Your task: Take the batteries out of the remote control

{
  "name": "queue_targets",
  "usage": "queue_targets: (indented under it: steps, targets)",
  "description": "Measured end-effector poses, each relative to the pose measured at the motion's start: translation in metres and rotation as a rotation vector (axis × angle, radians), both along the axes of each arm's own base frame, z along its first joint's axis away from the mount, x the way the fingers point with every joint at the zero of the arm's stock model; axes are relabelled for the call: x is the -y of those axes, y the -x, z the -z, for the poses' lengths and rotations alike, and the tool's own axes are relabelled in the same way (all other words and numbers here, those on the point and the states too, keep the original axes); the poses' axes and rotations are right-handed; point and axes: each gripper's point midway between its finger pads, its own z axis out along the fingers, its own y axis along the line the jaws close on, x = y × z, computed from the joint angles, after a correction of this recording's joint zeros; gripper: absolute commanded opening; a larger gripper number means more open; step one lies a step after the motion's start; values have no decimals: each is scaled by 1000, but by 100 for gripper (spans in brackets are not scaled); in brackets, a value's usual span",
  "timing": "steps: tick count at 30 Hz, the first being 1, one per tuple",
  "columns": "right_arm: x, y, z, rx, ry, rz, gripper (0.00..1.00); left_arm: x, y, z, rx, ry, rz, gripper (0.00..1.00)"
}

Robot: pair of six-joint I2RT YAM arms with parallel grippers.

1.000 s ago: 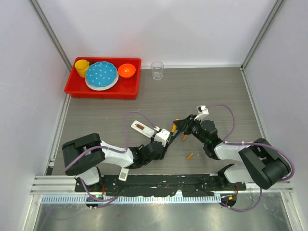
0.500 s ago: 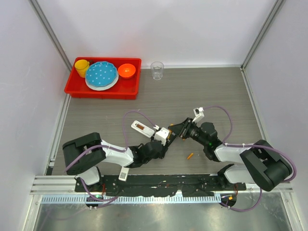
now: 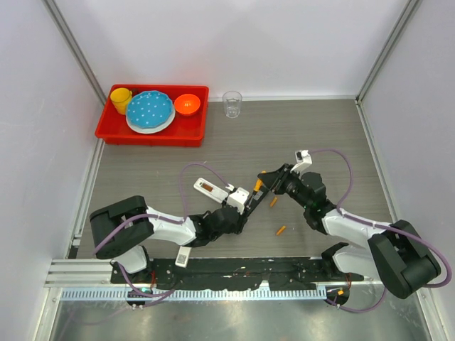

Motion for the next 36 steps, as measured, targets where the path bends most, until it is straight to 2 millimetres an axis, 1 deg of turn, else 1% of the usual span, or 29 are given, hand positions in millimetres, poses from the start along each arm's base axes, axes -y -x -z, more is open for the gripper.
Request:
queue_targets:
  steps: [4, 10, 14, 20, 24, 29, 36]
  targets:
    - [5, -10, -3, 31, 34, 24, 1, 0, 0, 0, -1, 1, 2, 4]
    - [9, -14, 20, -4, 93, 28, 1, 1, 0, 0, -1, 3, 4, 3]
    - [8, -14, 29, -23, 105, 22, 1, 1, 0, 0, 1, 0, 6, 2]
    - [4, -13, 28, -20, 90, 0, 1, 2, 0, 0, 3, 0, 7, 2]
    - [3, -11, 30, -28, 77, -11, 1, 3, -1, 1, 5, 2, 7, 1]
    - [3, -13, 33, -30, 63, -4, 1, 4, -2, 1, 13, -2, 10, 1]
    - [2, -13, 30, -34, 24, -5, 1, 5, -3, 1, 17, -4, 9, 0]
